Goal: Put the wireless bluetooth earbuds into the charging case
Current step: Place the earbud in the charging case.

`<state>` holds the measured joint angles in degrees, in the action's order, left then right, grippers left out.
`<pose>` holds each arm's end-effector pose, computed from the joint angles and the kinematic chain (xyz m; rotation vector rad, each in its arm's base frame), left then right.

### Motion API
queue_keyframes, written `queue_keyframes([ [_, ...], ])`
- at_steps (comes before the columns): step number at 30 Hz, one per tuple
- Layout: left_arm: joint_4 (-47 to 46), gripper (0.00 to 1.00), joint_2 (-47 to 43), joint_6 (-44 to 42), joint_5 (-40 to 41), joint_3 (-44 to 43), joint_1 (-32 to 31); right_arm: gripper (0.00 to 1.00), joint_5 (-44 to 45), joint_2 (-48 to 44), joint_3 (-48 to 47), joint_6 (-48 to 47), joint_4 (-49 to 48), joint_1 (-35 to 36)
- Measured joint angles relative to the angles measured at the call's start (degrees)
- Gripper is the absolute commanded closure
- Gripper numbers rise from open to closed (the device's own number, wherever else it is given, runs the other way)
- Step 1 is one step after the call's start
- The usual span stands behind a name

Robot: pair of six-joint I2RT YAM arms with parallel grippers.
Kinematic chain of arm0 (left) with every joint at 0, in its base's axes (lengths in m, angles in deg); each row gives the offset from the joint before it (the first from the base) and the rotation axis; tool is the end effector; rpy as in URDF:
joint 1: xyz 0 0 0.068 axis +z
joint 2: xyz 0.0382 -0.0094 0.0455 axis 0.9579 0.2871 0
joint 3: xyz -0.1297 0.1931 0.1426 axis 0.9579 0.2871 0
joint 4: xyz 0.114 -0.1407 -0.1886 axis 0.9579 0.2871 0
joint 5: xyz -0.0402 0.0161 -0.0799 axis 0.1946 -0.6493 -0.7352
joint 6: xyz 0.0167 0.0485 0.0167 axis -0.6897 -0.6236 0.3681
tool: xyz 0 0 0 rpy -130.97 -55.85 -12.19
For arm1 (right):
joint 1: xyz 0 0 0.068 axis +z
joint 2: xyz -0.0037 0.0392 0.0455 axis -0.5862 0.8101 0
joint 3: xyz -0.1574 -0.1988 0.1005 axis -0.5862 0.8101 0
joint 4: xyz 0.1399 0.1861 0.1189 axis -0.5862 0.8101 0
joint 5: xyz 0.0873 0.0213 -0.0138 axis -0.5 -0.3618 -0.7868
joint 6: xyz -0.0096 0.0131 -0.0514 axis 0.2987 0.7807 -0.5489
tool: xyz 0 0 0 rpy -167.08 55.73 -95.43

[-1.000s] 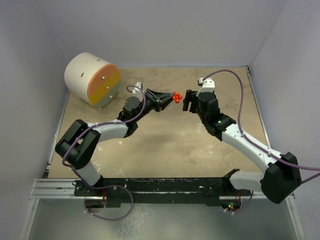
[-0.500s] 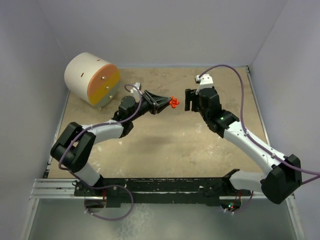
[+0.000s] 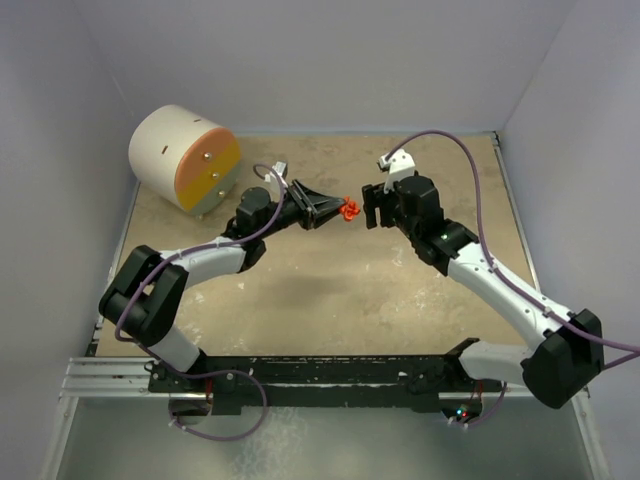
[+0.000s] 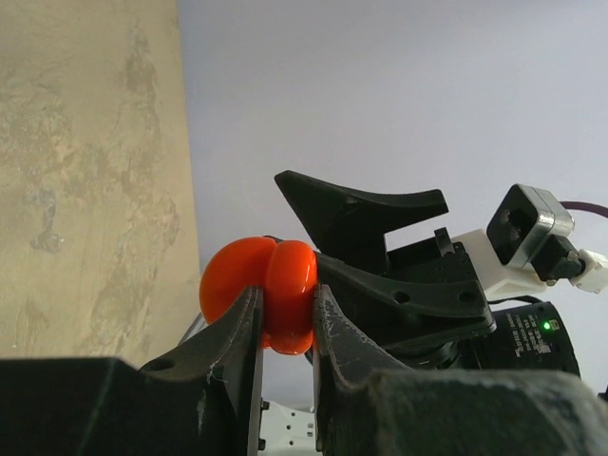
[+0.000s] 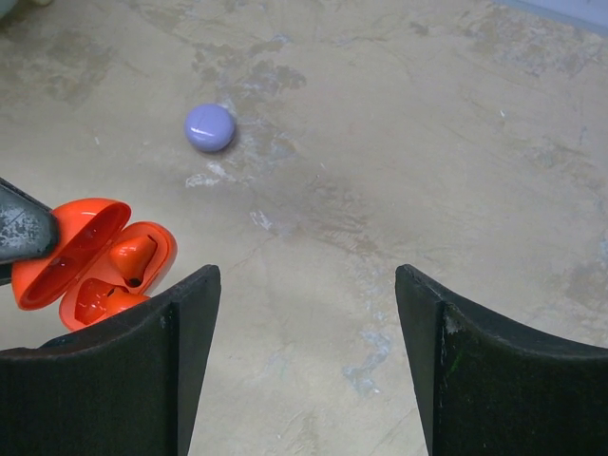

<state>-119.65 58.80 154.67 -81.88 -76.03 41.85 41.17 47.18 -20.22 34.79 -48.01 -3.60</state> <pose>0.2899 -0.1949 0.2460 -0.5743 1.8937 -1.8799 0.2444 0.1443 0.3341 -0.2526 1.8493 0.2403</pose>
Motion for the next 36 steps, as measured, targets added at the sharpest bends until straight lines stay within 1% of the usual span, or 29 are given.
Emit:
queue_keyframes([
  [8,1.92,1.0,0.0,-1.95,-0.98,-1.25,0.0,0.23,-3.15,2.86,-0.02,-1.25,-0.04,0.0],
  [14,3.32,1.0,0.13,-2.58,-1.01,-1.38,0.0,0.24,-4.52,3.08,0.0,-1.86,-0.04,0.0],
  [24,3.48,1.0,3.43,-3.02,-0.07,-3.58,0.0,0.24,-6.1,3.08,0.22,-2.8,-0.15,-0.02],
  [28,3.39,1.0,4.85,-2.84,0.79,-4.0,0.0,0.19,-6.34,3.08,0.7,-2.62,-0.48,-0.02],
  [32,2.25,1.0,5.62,-2.1,2.21,-4.02,0.0,0.19,-6.69,3.13,2.1,-1.31,-1.4,0.0],
  [36,-0.66,1.0,5.7,-0.09,5.7,-3.93,-0.02,0.19,-6.45,2.82,5.46,2.32,-4.0,0.0],
])
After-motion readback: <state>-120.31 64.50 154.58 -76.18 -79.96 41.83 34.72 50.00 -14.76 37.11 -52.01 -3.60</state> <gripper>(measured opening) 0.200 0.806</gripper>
